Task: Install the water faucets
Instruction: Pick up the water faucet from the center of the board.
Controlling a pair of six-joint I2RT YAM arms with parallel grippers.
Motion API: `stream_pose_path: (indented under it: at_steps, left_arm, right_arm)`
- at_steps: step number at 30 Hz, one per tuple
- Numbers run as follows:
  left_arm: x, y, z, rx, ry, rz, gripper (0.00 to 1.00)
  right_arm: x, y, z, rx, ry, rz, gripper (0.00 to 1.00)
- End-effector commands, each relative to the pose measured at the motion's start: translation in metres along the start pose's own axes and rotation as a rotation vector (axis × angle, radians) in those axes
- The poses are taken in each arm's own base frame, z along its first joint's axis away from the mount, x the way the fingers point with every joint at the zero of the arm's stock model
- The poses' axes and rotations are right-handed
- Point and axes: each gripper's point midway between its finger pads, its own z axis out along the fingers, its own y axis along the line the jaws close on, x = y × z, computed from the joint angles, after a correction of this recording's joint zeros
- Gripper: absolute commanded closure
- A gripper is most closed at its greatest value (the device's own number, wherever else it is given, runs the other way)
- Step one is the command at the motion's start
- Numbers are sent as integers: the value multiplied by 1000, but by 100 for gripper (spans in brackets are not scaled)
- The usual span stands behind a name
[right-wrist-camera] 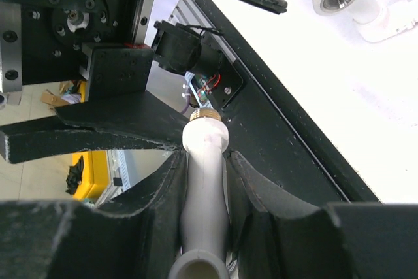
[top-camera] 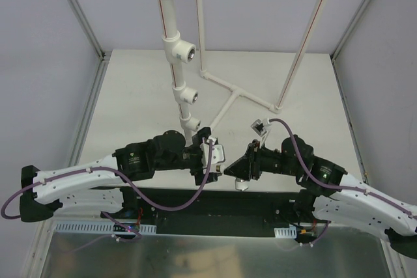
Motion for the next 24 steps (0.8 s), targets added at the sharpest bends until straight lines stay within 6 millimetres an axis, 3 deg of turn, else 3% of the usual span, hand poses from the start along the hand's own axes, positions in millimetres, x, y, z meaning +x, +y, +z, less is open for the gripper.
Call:
stream_pose_path:
  at_steps: [1, 24]
  left_arm:
    - [-20, 18, -4, -97, -88, -18, 1]
    - [-24, 39, -11, -208, -94, 16, 1]
  right_arm:
    - [-10, 17, 0, -78, -46, 23, 100]
    - [9, 31, 2, -155, 76, 56, 100]
